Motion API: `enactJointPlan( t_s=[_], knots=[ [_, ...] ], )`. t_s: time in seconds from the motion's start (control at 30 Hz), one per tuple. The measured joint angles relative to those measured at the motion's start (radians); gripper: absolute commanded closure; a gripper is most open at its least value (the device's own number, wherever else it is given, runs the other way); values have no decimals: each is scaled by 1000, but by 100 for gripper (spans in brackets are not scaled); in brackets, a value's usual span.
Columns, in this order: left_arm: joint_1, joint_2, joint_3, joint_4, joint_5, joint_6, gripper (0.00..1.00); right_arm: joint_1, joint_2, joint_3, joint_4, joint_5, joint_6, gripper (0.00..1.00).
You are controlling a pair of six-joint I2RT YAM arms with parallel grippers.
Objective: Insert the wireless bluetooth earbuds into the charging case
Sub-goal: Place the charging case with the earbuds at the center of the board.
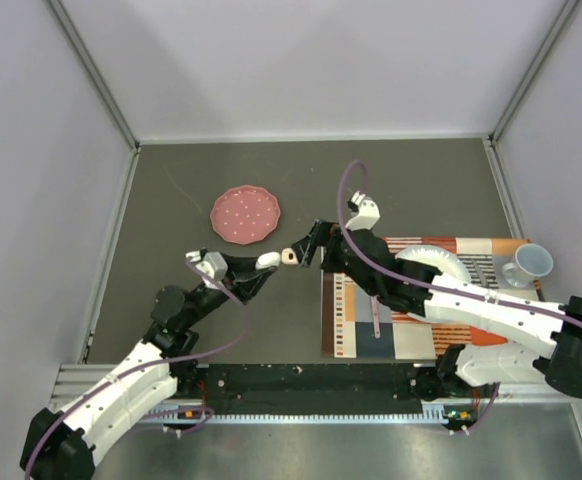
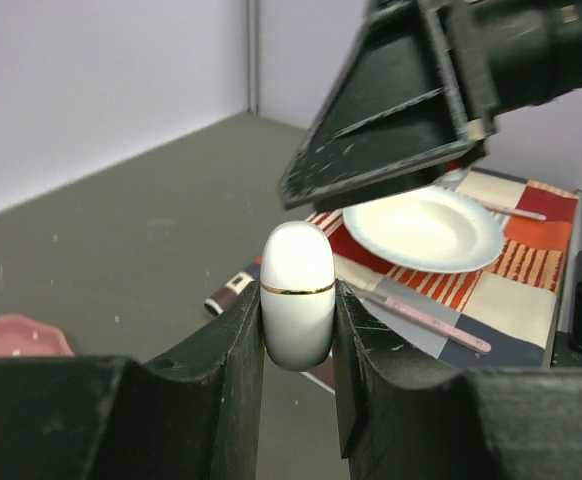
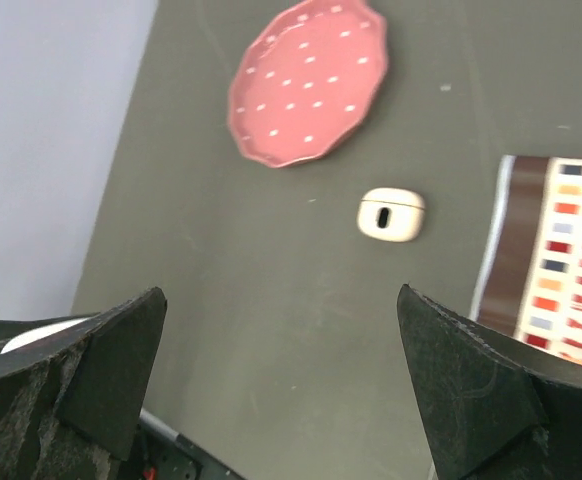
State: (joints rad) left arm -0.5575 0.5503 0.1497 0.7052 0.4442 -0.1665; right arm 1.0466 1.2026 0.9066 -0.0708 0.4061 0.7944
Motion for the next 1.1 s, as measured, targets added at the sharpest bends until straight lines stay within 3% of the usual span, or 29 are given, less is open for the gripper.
enactJointPlan(
  t_s=[0.27,0.5,0.83,1.1],
  knots=[
    [2,197,118,-143,-80,-82,100,0,-87,-88,-61,181,67,1],
    [3,459,227,-198,-95,-264,100,-11,-96,-95,-98,227,105,1],
    [3,650,79,-43,-111,-523,100,-42,-116,-112,-119,221,116,1],
    [3,937,76,248,-62,-658,100,-70,-133,-135,-130,207,119,1]
  ],
)
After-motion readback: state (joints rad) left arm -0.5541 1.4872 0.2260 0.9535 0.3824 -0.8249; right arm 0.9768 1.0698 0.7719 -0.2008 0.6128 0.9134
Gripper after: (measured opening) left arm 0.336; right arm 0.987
